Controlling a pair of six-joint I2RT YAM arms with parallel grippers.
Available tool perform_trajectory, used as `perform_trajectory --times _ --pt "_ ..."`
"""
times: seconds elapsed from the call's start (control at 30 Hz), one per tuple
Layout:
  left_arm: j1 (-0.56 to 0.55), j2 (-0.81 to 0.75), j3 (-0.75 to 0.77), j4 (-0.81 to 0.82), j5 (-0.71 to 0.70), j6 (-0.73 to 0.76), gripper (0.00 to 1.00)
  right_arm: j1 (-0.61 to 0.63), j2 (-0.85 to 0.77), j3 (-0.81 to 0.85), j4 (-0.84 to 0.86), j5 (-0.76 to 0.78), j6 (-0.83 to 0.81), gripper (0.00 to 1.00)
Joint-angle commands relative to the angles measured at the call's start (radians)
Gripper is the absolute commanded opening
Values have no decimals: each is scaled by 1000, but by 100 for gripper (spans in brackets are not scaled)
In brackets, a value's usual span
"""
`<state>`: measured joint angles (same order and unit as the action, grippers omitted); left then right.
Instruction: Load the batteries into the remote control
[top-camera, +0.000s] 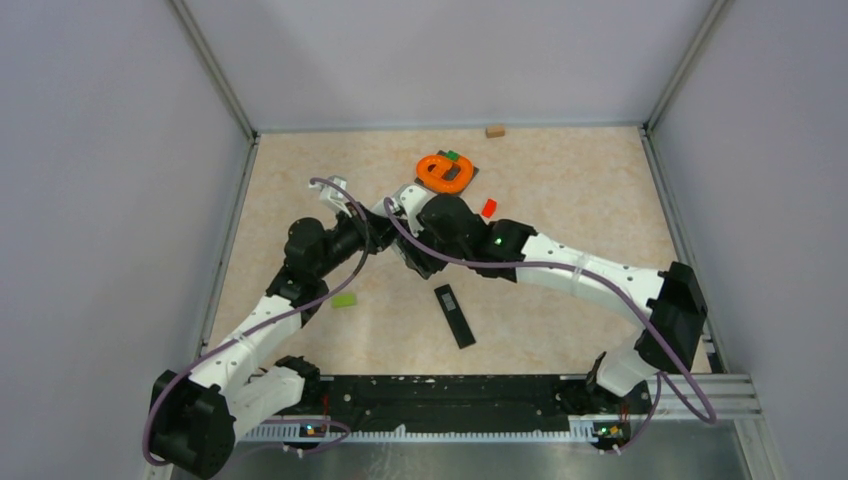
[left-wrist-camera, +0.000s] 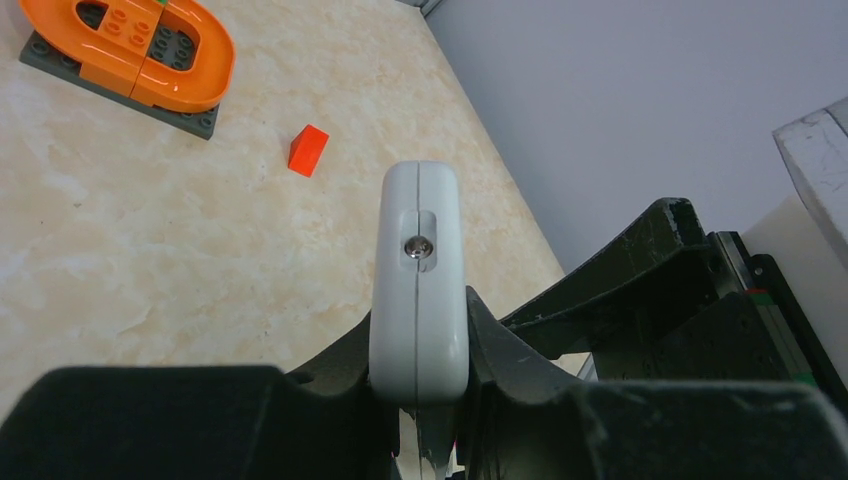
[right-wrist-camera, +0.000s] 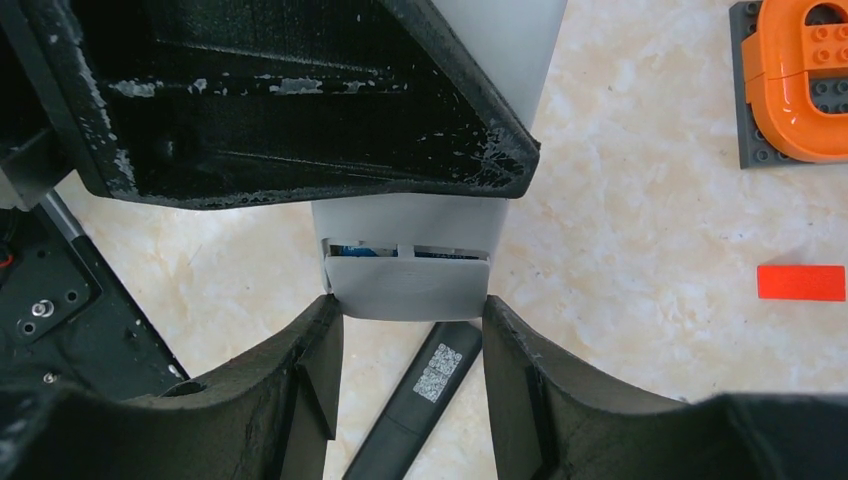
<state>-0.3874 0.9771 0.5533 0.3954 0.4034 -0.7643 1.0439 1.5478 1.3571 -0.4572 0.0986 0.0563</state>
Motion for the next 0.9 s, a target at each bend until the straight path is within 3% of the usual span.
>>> perform_trajectory --times 0.0,0.37,0.67,0.87 --pt "-22 -6 28 83 136 -16 0 -14 22 84 110 -46 25 46" --pt "-22 -3 29 78 130 -14 0 -35 32 104 98 -85 50 47" --pt "-21 4 55 1 14 -105 0 -26 64 113 92 -71 34 48" --pt "-22 20 39 46 -9 -179 0 -17 74 109 95 -55 28 50"
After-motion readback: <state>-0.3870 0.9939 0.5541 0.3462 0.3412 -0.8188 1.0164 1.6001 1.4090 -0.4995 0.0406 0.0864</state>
